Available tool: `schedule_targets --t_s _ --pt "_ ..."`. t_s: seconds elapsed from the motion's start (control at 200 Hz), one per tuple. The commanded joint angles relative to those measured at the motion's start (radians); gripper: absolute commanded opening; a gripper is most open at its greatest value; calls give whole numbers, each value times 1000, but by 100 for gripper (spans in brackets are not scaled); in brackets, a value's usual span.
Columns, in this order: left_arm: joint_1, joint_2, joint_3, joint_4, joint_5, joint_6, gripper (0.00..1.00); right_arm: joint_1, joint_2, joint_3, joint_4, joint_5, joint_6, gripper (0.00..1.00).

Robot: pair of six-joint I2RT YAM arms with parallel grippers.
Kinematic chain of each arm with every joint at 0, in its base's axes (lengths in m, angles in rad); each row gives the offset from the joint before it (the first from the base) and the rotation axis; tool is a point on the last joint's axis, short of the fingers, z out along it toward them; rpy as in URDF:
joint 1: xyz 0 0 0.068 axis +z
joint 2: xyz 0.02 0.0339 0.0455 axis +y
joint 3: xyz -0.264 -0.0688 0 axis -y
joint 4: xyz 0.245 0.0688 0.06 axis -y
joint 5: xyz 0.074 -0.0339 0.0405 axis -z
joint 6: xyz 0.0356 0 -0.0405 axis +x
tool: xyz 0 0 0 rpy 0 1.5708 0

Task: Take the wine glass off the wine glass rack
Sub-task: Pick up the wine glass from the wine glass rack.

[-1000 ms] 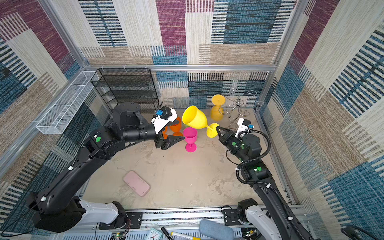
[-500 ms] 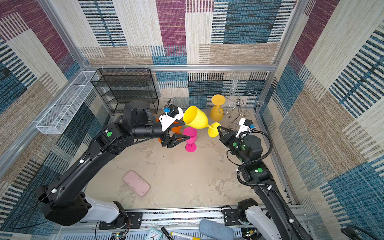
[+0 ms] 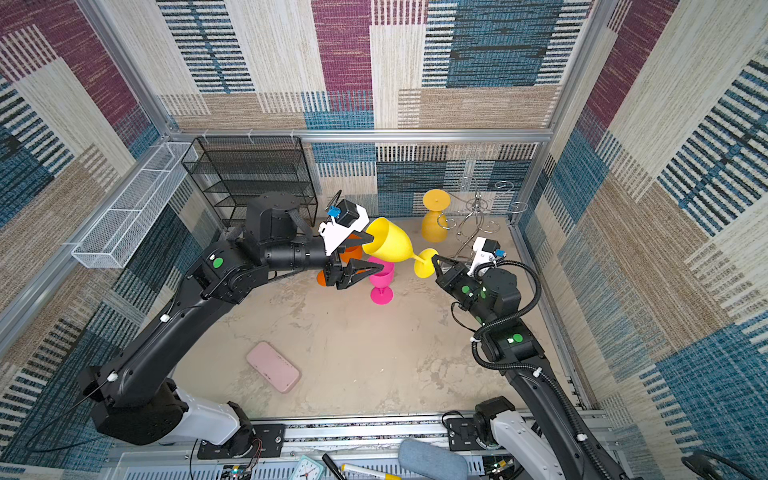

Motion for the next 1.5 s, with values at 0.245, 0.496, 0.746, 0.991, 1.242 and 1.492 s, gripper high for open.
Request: schedule_targets --t_s 0.245,0.496,0.746,0.991,1.242,1.492 --pt "0 89 63 -3 24 13 66 15 -7 19 4 28 -31 0" --pt "0 80 60 -4 24 -3 44 17 4 19 7 30 -34 0" --pt "0 75 57 -15 10 -21 25 22 9 22 10 34 -41 0" --pt "0 79 51 -21 8 -36 21 29 11 37 7 47 -57 0" --pt "0 95 60 -32 -2 -40 21 37 10 44 3 63 -72 0" --pt "0 110 85 -46 -9 -45 0 40 -2 45 -7 77 -82 0"
